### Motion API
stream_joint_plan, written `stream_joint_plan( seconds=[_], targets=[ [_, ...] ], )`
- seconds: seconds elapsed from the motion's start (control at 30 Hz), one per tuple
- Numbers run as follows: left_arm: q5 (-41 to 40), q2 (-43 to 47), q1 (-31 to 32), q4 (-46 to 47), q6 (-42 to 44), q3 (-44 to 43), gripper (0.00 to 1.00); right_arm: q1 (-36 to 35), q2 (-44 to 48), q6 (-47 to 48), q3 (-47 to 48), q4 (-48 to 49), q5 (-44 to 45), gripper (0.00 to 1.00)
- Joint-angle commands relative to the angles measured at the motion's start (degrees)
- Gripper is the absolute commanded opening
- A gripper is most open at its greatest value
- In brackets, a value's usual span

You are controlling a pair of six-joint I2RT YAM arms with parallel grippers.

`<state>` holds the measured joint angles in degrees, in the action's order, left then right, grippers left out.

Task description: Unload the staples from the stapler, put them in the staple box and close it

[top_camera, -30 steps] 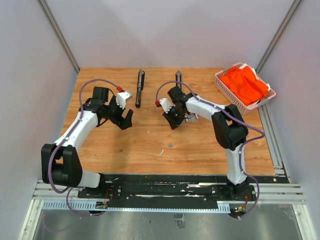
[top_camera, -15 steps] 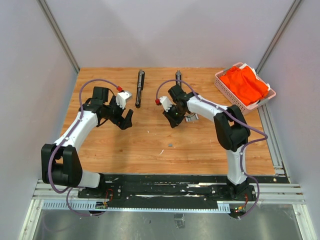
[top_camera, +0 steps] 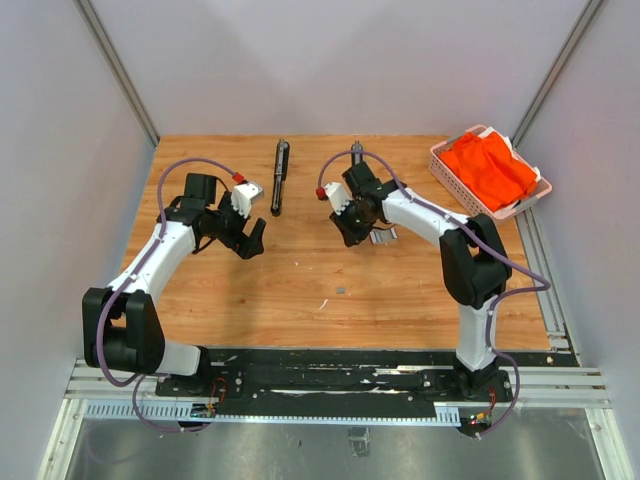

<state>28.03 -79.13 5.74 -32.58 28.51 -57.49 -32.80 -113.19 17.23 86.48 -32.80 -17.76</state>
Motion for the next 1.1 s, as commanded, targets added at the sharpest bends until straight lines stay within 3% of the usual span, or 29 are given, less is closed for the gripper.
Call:
stream_joint_plan(
  seconds=[0.0,0.57,1.07],
  targets=[
    [1.06,0.69,-0.55,1.11,0.68,0.2,0.98,2.83,2.41,-2.38,-1.01,0.35,1.41,0.17],
    [1.3,0.12,-0.55,1.11,0.75,0.23,0.98,12.02,3.15,-6.42,-3.67,1.45,3.36,0.17],
    [1.41,-0.46,-0.55,1.11,0.67,0.1,0.98,12.67,0.03,-8.35,-0.88,0.45,3.7,0.17]
  ],
)
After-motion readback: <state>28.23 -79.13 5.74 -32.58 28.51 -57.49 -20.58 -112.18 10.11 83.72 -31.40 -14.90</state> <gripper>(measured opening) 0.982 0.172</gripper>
